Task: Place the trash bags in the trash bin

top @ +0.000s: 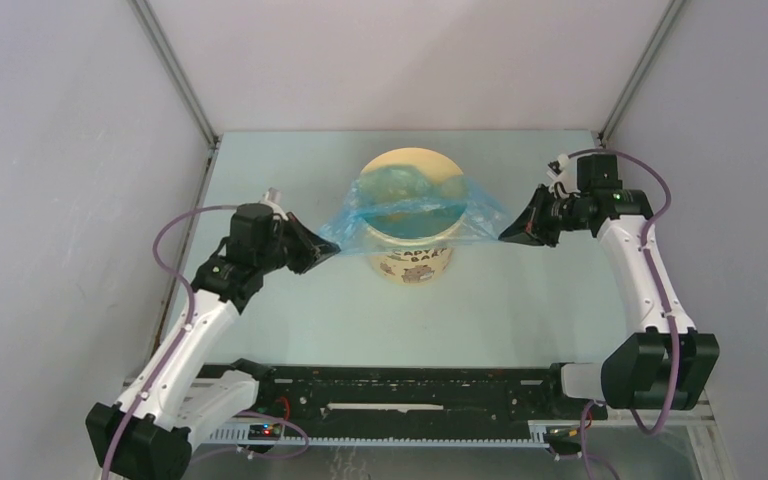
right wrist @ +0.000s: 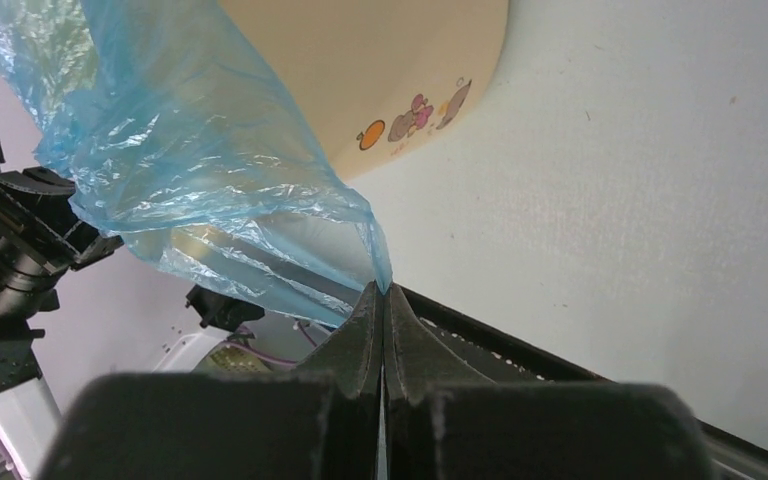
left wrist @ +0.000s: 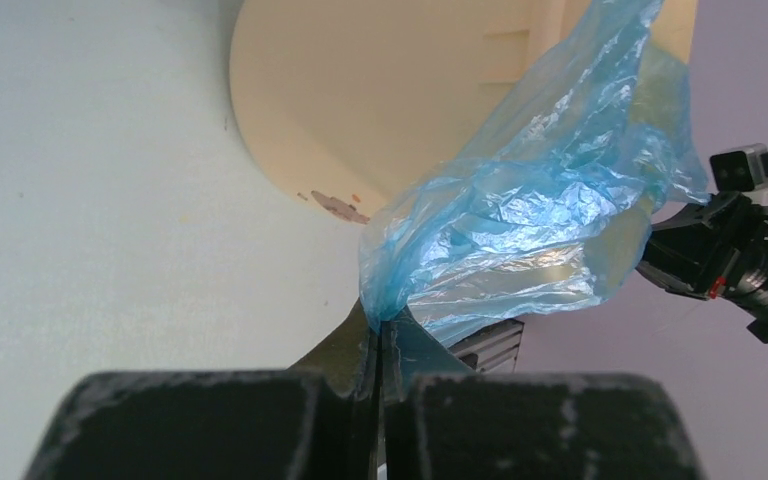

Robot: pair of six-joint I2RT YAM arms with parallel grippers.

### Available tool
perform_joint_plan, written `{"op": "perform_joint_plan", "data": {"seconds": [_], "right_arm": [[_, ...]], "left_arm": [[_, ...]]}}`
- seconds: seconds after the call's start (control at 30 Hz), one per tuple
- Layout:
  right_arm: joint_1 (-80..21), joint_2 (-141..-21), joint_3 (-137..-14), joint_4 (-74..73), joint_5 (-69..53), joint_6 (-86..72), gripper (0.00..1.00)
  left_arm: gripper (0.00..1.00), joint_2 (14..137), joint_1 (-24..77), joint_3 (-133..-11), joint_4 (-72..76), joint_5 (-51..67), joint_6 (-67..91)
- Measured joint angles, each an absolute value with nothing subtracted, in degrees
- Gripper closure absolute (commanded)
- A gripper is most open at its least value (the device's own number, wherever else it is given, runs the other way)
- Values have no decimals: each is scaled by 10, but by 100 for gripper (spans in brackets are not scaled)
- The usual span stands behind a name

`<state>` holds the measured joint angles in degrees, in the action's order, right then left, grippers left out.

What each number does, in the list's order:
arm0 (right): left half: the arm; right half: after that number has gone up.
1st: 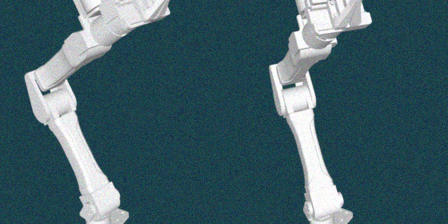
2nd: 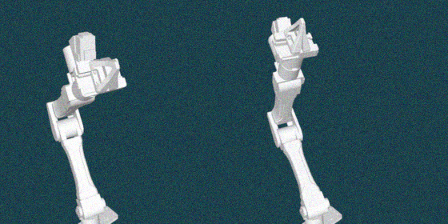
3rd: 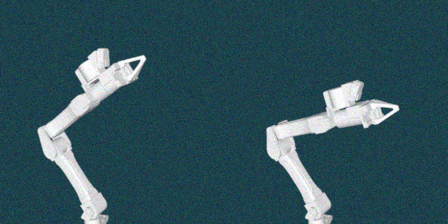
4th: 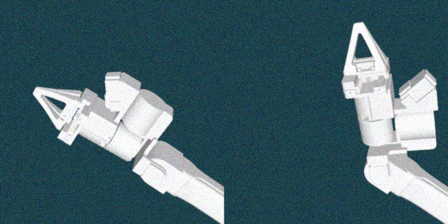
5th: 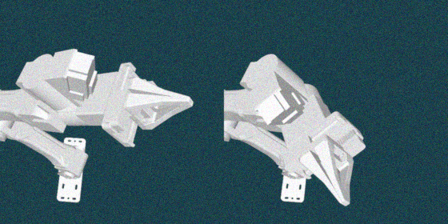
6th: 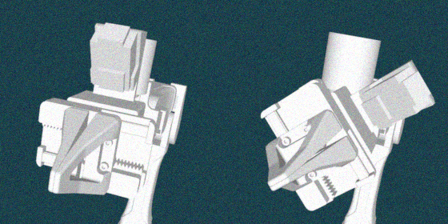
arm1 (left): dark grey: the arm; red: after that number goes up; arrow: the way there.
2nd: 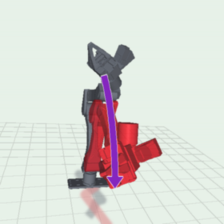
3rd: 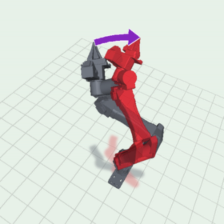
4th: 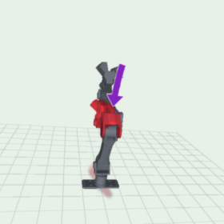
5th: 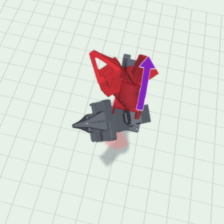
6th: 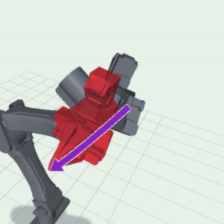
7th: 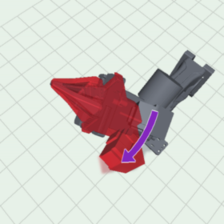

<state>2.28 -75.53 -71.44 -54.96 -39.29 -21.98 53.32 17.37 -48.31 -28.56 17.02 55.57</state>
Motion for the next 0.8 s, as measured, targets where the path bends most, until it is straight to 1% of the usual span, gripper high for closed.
{"op": "perform_joint_plan", "data": {"seconds": [0.2,0.33,0.5,0.57,0.6,0.63,0.67,0.7,0.77,0.8], "right_arm": [[27,-745,-712,-566,-390,-208,100],[25,-749,-705,-537,-395,-213,100],[18,-815,-705,-449,-397,-229,100],[15,-853,-705,-427,-397,-232,100],[14,-869,-706,-420,-396,-234,100],[12,-882,-706,-413,-395,-235,100],[11,-896,-706,-407,-394,-235,100],[9,-906,-706,-402,-391,-235,97],[6,-919,-706,-396,-388,-235,90],[6,-922,-707,-396,-384,-234,86]], "left_arm": [[100,519,172,-483,-320,167,540],[100,533,171,-484,-309,167,539],[100,632,166,-515,-288,156,519],[98,664,164,-533,-284,152,508],[93,677,164,-541,-280,152,503],[84,685,163,-546,-277,152,499],[78,695,162,-551,-275,152,493],[71,701,161,-555,-274,152,485],[54,708,159,-558,-275,147,472],[47,708,159,-558,-278,141,464]]}}
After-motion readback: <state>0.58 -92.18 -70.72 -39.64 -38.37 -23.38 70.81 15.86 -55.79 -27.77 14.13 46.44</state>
